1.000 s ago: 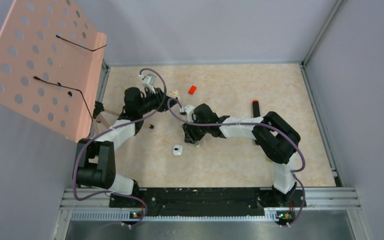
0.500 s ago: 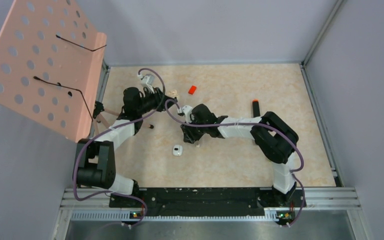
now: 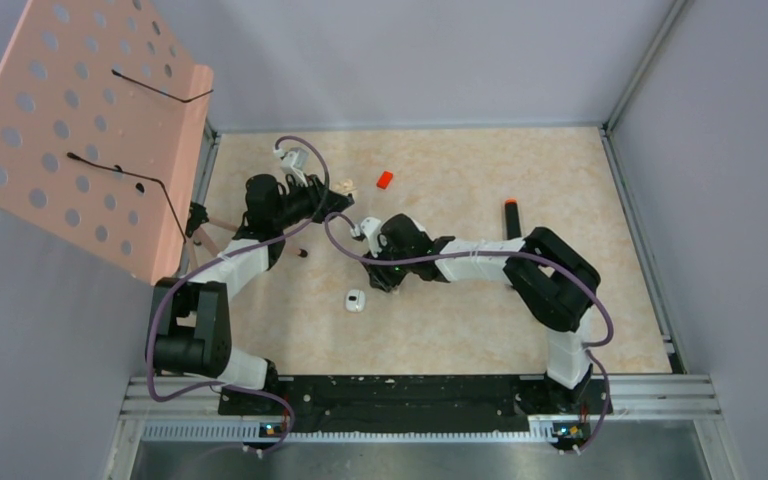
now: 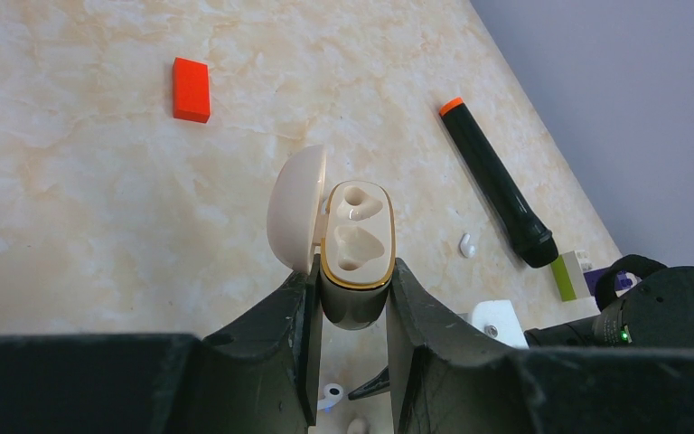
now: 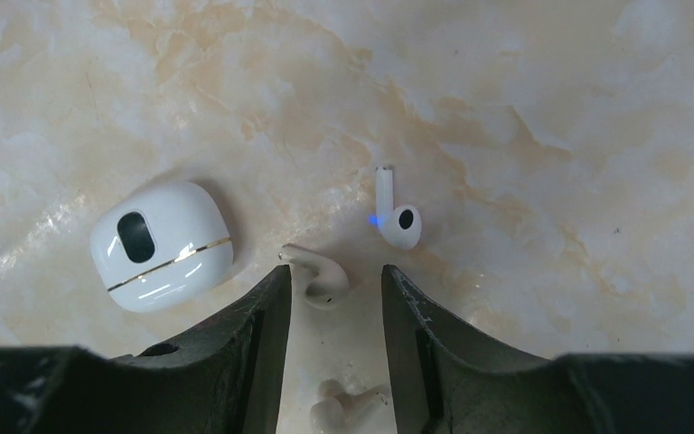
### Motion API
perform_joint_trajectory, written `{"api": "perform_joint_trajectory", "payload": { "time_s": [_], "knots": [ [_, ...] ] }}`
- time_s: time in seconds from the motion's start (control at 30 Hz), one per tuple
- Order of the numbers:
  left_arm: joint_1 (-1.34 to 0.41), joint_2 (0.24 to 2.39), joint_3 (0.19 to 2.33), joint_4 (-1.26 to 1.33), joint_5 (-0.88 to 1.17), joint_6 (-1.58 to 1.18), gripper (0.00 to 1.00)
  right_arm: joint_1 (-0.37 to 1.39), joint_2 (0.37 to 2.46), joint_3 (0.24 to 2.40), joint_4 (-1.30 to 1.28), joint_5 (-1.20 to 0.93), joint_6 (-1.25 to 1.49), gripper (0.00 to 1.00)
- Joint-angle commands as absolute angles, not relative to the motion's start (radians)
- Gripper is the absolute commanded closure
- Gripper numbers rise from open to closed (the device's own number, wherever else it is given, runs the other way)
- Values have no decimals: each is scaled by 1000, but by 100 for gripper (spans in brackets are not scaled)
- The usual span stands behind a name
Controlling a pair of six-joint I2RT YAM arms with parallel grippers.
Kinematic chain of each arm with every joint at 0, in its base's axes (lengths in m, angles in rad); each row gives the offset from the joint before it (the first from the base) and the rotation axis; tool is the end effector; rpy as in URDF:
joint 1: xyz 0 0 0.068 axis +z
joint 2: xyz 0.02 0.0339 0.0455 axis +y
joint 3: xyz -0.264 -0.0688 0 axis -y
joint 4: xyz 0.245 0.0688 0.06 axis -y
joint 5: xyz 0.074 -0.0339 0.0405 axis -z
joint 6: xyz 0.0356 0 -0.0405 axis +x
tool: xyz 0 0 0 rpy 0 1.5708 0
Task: Insert the wireless bluetooth earbuds into the charging case
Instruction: Pick up the earbud from the center of the board.
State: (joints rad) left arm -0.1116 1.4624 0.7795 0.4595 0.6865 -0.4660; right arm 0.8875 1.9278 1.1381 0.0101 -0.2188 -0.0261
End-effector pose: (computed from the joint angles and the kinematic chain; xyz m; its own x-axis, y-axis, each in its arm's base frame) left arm 0.3139 -0.0579 0.2454 -0.5114 -0.2924 -0.8081 0.5268 0.6363 -0.5636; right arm 0.2495 0.3187 0.1527 -0.4214 -0.5579 -0.7149 -0.8658 0.4822 0.1340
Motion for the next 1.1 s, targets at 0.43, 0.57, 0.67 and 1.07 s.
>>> {"api": "perform_joint_trajectory", "payload": {
  "time_s": [0.43,0.57,0.67,1.07],
  "knots": [
    [-107,1456,782,490,676,-469,100,921,1908,1096,-13,-184,-88,67],
    [-107,1460,779,488,679,-469,100,924,1906,1094,-8,-199,-125,77],
    [-107,1464,778,488,681,-469,100,924,1899,1091,22,-196,-135,86],
    [-107,1468,773,479,695,-462,100,925,1869,1091,39,-183,-159,94]
  ]
}}
